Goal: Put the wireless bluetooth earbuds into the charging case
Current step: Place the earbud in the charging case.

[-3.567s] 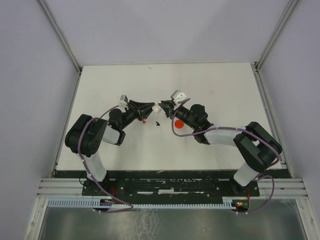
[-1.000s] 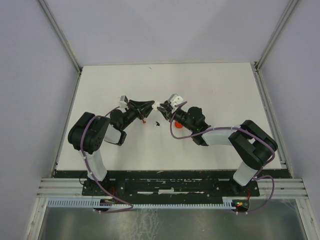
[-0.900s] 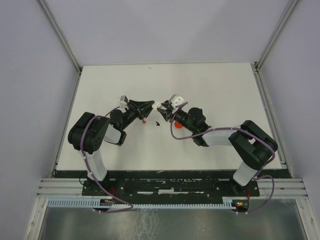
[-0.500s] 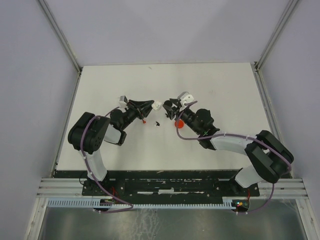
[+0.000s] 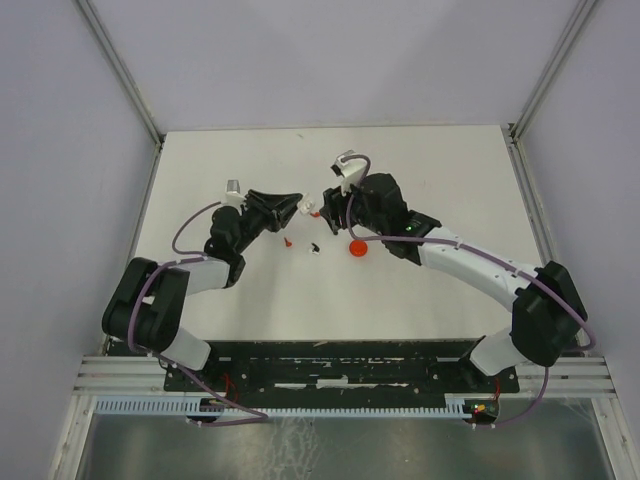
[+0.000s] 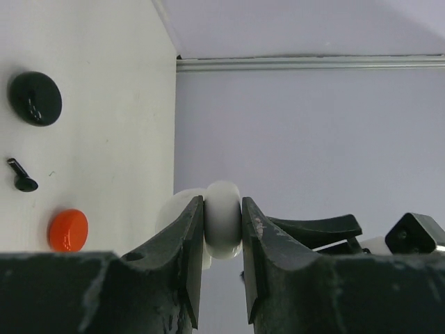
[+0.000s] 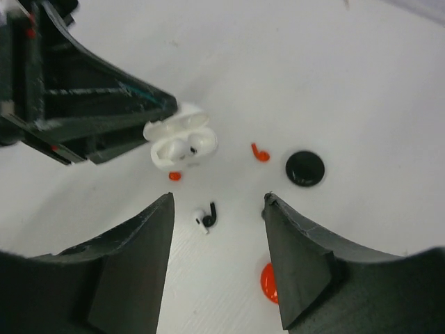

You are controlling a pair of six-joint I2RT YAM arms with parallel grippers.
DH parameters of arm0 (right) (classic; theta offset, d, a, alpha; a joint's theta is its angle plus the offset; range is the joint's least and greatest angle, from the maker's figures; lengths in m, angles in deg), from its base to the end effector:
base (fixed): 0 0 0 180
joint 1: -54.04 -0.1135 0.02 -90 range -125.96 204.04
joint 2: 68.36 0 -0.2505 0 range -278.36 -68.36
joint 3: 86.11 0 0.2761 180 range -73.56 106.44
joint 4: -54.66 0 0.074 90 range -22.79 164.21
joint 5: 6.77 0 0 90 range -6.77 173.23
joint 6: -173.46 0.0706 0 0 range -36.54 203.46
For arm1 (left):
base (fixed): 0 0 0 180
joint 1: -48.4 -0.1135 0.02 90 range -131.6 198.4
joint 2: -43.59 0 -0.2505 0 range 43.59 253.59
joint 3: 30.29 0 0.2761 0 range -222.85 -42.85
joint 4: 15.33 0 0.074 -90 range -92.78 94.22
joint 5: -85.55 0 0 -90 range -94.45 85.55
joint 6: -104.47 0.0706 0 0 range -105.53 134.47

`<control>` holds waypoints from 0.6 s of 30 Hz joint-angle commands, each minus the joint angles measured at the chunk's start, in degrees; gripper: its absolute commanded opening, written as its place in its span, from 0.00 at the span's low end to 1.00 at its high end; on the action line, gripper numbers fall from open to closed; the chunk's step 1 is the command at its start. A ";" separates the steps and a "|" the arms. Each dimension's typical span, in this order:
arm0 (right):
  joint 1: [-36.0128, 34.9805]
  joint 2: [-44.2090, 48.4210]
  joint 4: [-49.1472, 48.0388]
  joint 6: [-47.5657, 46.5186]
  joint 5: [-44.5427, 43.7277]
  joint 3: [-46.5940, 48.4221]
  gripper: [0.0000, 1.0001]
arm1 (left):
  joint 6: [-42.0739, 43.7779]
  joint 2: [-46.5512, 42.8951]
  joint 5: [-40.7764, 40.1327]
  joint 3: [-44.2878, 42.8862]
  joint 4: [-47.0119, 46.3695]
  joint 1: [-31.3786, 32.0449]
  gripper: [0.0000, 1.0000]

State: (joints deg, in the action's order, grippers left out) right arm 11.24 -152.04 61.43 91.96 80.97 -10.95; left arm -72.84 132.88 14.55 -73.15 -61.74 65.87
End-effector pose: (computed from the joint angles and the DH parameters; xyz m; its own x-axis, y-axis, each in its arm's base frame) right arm 0.2990 0.2731 0.2835 -0.2876 -0.0650 -0.9555 -0.6153 0.7772 0.1323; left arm 0.3250 -0.1264 0.1639 -0.5938 -0.8033 -0.0468 0.0276 0.0378 -0.9989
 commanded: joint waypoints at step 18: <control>-3.86 -11.96 14.83 3.70 -1.98 15.14 0.62 | 10.15 -4.68 -3.18 -2.59 10.24 0.45 0.03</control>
State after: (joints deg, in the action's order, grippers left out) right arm 7.56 -162.01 75.97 94.75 80.82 -0.30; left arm -66.98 129.34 12.10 -74.22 -50.62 65.89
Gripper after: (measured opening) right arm 0.626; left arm 0.324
